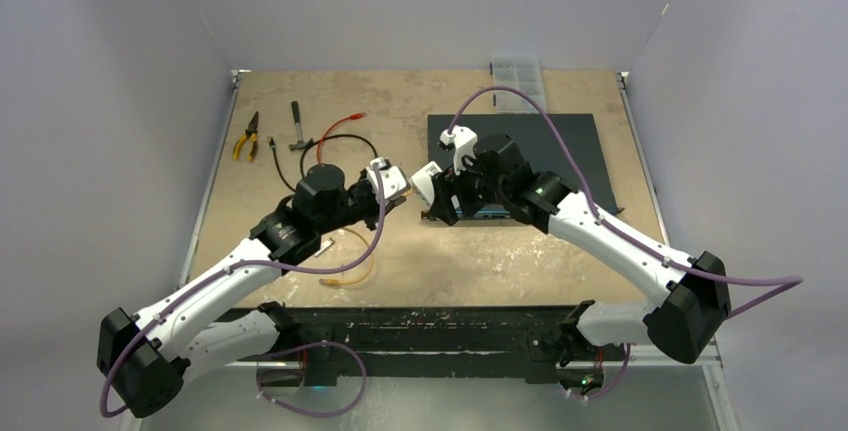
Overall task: Insert the plug into the switch port
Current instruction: Insert the connector into the switch port.
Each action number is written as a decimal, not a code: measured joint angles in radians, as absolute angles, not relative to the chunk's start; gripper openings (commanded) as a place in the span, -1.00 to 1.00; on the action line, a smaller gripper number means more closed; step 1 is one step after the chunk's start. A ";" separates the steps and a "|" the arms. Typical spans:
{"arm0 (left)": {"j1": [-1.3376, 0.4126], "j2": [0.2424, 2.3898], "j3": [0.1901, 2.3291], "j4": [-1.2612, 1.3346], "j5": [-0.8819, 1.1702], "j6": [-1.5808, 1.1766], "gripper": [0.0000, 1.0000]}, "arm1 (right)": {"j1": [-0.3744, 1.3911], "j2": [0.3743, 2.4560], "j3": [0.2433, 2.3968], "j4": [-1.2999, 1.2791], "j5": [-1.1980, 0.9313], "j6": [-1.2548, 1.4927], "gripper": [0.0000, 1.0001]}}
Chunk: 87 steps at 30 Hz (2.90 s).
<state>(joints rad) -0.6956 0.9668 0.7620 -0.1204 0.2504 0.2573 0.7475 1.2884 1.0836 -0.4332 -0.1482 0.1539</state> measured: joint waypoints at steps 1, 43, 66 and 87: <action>-0.699 0.968 0.762 -0.120 0.249 0.258 -1.00 | 0.747 1.288 1.084 -0.433 -0.151 0.154 -1.00; -0.888 1.036 0.816 -0.136 -0.087 0.247 -1.00 | 0.735 1.304 1.073 -0.400 -0.201 0.111 -1.00; -1.003 1.087 0.743 0.007 -0.271 0.247 -1.00 | 0.740 1.303 1.034 -0.406 -0.176 0.115 -1.00; -0.946 1.127 0.759 0.020 -0.128 0.273 -1.00 | 0.740 1.283 1.008 -0.400 -0.159 0.116 -1.00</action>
